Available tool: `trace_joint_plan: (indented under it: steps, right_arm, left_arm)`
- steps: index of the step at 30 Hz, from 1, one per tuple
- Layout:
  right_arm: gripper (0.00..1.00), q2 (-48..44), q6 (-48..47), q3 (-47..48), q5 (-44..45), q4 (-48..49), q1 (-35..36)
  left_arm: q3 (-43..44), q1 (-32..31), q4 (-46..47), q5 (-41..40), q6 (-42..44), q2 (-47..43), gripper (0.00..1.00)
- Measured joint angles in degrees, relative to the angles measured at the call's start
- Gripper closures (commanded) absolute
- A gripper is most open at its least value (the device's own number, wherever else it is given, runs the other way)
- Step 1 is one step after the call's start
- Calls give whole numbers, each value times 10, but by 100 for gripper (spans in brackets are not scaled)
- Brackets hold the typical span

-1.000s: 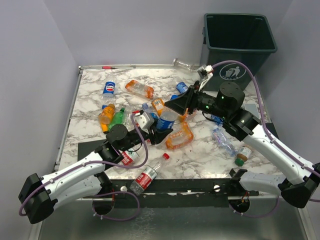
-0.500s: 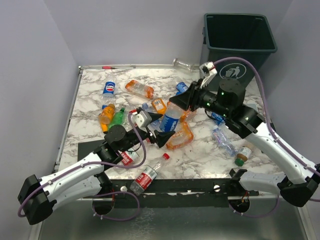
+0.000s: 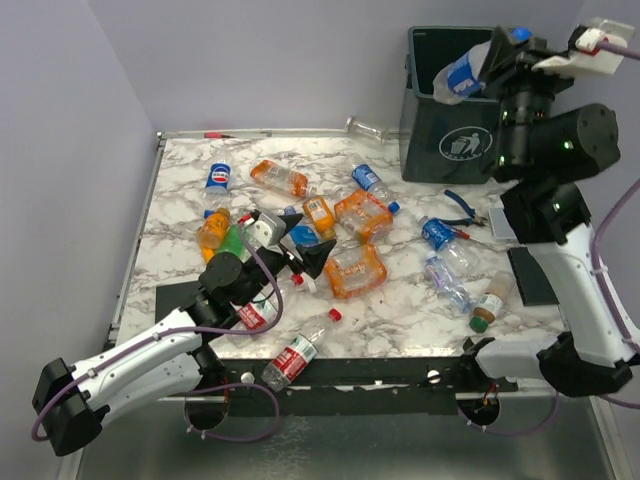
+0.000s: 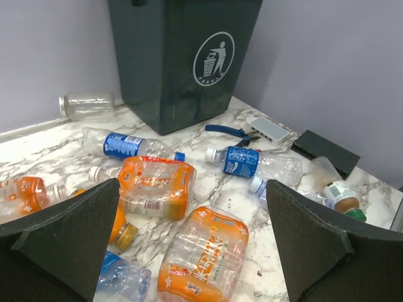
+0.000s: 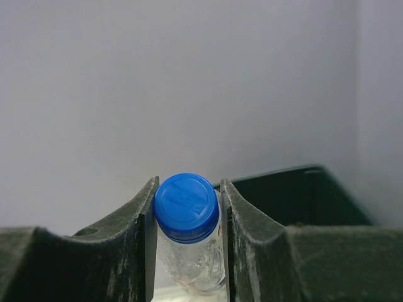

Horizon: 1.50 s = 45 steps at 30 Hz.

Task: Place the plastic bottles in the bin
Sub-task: Place the plastic bottle in the trash bin.

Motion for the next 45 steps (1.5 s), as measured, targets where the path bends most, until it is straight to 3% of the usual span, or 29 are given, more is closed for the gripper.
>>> trace_joint_plan:
  steps: [7,12,17,18,20,21,24,31,38,45]
  right_arm:
    - [99,143,73,49,15,107,-190]
    - [99,281,85,143,19,153,-230]
    - [99,363,123,207,20,143,-257]
    - [91,372,133,211,20,136,-265]
    - [60,385,147,213,18,126,-275]
    - [50,390,154,215,12,117,-281]
    - [36,407,173,227,-8,86,-291]
    - [21,418,201,236,-42,38,-292]
    - [20,397,242,243,-90,5,-291]
    - [20,247,301,160,-177,-42,-261]
  left_arm:
    - [0,0,-9,-32,-13,13,1]
    - [0,0,-13,-49,-13,14,1]
    - [0,0,-17,-54,-12,14,1]
    - [0,0,-18,-55,-12,14,1]
    - [1,0,-20,-55,-12,15,1]
    - [1,0,-20,-55,-12,15,1]
    - [2,0,-20,-54,-12,17,1]
    - [2,0,-21,-54,-8,16,1]
    - [2,0,-21,-53,-8,16,1]
    - [16,0,-35,-50,0,24,1]
